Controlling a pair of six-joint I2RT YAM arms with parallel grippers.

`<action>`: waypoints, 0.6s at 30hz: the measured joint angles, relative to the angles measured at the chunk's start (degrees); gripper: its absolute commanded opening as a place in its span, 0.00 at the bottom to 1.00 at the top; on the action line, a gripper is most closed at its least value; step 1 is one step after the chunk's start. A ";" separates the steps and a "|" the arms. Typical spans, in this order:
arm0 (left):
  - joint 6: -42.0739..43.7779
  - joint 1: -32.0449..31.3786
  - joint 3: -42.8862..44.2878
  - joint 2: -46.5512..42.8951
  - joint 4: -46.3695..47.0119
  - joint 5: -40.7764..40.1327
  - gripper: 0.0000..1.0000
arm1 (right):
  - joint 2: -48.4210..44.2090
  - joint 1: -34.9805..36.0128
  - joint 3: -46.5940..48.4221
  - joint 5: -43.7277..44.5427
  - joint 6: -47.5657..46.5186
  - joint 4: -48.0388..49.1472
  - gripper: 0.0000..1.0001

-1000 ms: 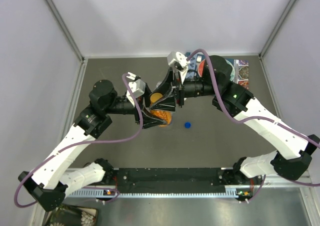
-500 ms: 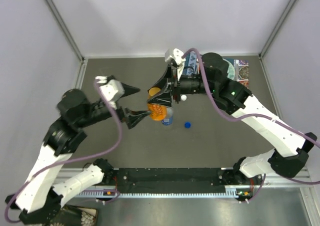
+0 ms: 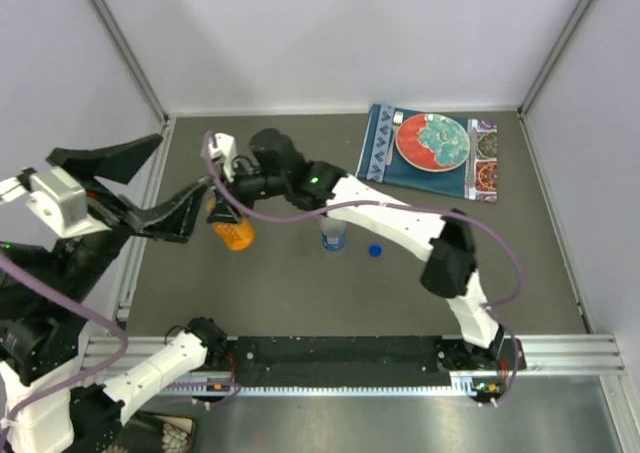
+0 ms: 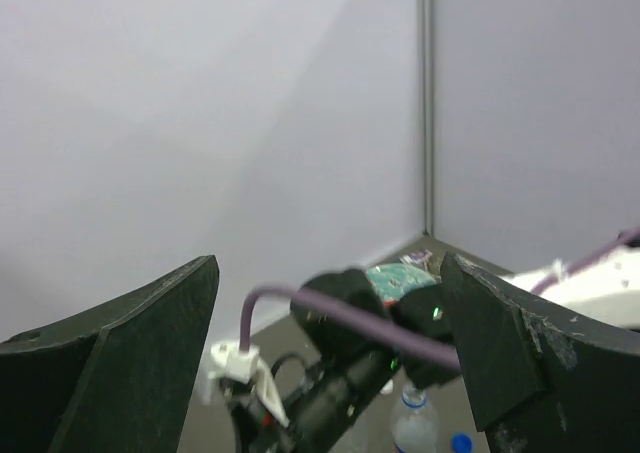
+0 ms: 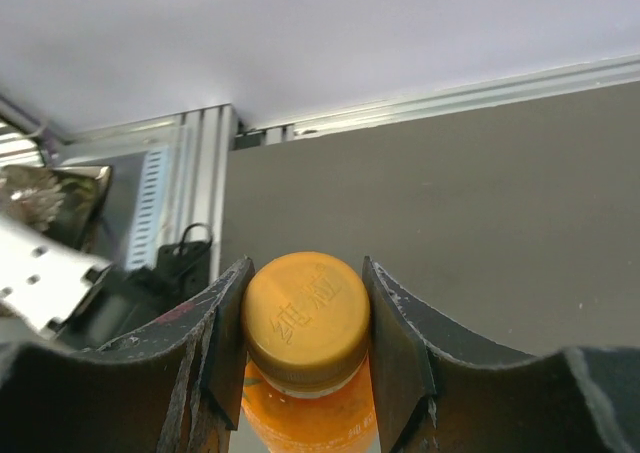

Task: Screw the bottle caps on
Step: Place the plastic bottle at the center of the board.

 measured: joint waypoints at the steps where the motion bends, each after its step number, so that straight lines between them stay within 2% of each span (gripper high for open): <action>1: 0.00 0.00 1.27 0.48 0.24 -1.18 0.99 | 2.47 0.31 2.25 0.81 -0.13 0.04 0.16; 4: 0.02 0.02 3.48 1.09 0.70 -3.54 0.99 | 10.64 0.98 10.12 3.61 -0.66 1.07 0.16; 7: 0.00 0.07 3.82 1.05 0.70 -4.79 0.99 | 14.47 1.03 11.76 6.10 -1.09 4.72 0.15; 12: -0.85 0.55 2.47 1.05 0.22 -5.64 0.99 | 16.26 1.46 5.09 13.14 -4.17 17.73 0.16; 18: -1.92 0.96 1.90 1.07 -0.94 -5.57 0.99 | 19.30 4.20 1.49 21.09 -7.91 26.16 0.16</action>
